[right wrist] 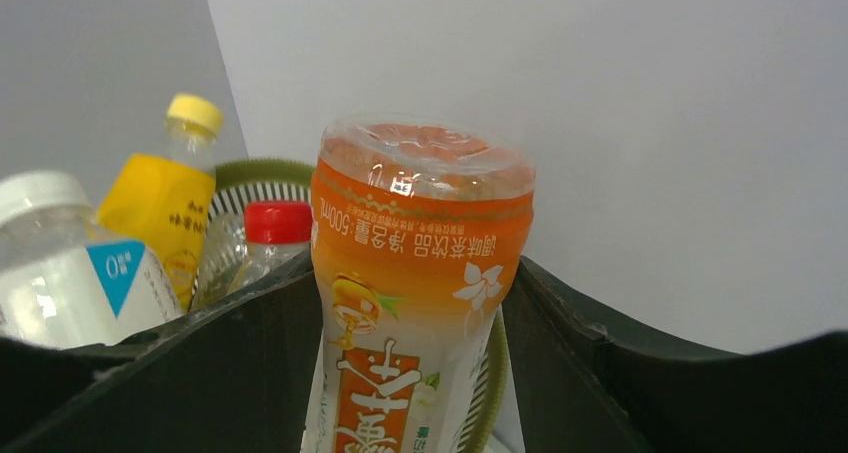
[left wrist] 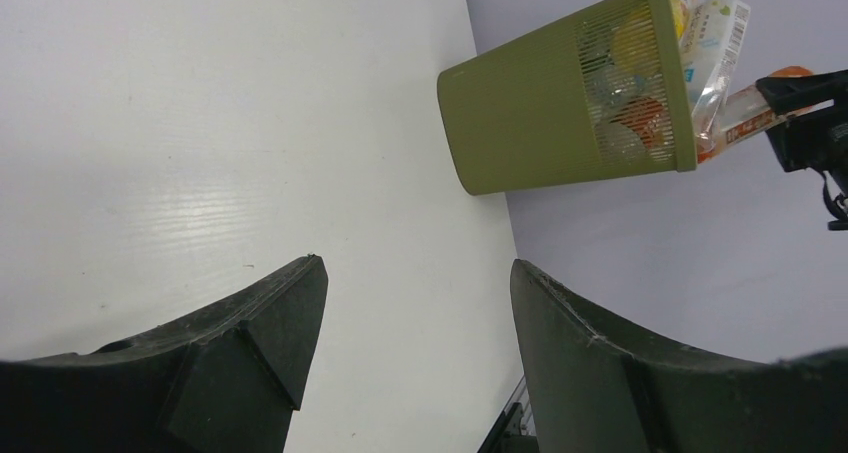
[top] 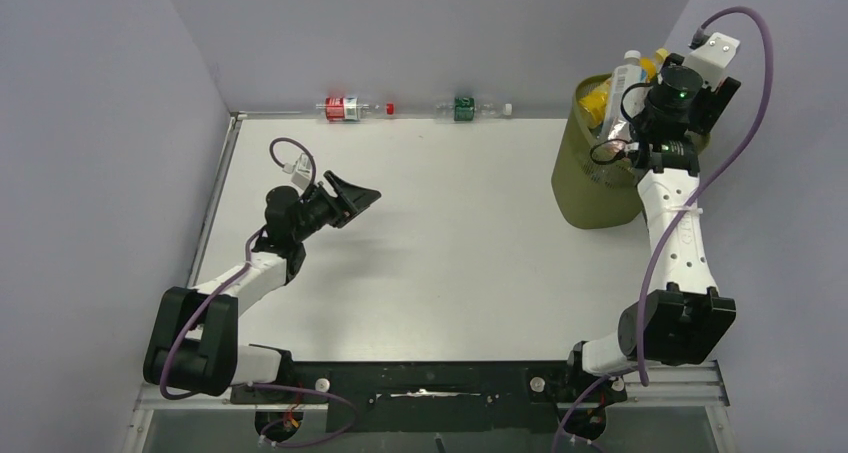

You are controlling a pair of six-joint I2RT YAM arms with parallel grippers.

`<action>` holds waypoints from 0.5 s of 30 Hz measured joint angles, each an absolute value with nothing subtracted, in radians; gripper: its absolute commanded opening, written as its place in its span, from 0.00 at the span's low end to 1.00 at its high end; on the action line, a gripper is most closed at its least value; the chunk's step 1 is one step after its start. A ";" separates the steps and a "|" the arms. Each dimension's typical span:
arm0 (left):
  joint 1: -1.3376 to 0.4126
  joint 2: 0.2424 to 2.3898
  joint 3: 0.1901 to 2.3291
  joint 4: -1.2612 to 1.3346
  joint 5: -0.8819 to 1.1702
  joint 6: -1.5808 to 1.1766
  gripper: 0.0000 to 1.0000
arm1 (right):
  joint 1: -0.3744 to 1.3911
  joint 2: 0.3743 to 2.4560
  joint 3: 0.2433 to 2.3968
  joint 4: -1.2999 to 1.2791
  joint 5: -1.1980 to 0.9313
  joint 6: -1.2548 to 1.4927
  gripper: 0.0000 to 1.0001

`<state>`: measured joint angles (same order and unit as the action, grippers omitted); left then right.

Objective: Put the plastic bottles in the bin
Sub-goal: Place the plastic bottle in the trash bin.

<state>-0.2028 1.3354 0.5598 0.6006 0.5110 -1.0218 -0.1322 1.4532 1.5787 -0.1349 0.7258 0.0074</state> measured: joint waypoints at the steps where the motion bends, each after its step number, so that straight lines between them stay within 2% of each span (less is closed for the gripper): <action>1: -0.200 1.335 0.559 0.603 0.514 -1.022 0.67 | -0.133 1.453 1.551 -0.136 0.725 0.015 0.59; 10: -0.195 1.335 0.554 0.611 0.529 -1.029 0.67 | -0.137 1.400 1.448 -0.087 0.711 0.070 0.57; 15: -0.195 1.335 0.554 0.611 0.529 -1.029 0.67 | -0.138 1.395 1.434 -0.084 0.693 0.094 0.62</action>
<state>-0.1951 1.3354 0.5541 0.6106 0.5285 -1.0290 -0.1383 1.3952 1.4338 -0.0837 0.6930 0.0937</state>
